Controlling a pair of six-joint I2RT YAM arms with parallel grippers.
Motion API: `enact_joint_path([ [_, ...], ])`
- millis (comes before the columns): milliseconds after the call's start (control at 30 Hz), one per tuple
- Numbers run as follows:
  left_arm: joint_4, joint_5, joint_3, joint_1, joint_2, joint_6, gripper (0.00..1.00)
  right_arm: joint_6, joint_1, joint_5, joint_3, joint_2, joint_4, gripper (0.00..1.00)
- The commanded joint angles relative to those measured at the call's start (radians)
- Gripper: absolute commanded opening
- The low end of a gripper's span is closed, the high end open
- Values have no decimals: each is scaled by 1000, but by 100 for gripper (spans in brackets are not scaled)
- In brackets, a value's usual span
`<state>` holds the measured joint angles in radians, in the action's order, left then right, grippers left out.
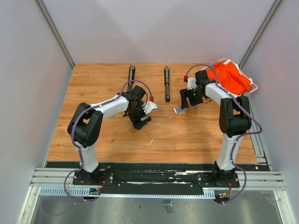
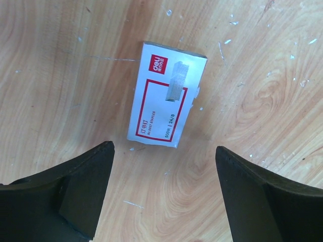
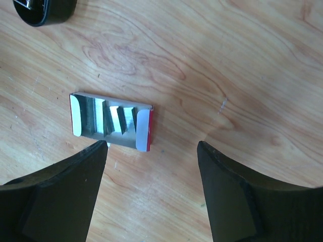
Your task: Unload the staples from the stapler
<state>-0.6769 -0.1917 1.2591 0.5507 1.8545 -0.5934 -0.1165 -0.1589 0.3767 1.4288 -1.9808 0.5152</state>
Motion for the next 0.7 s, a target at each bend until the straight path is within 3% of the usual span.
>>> enact_joint_path([
  [0,-3,-52,-12,-8,0,-3,85,-31,13,53,47,-54,13,74],
  [400,35,9,-29,-8,51,83,75,-34,-18,104,58,-91,19,74],
  [667,53,20,-39,-8,52,118,75,-16,-49,142,4,-59,0,72],
])
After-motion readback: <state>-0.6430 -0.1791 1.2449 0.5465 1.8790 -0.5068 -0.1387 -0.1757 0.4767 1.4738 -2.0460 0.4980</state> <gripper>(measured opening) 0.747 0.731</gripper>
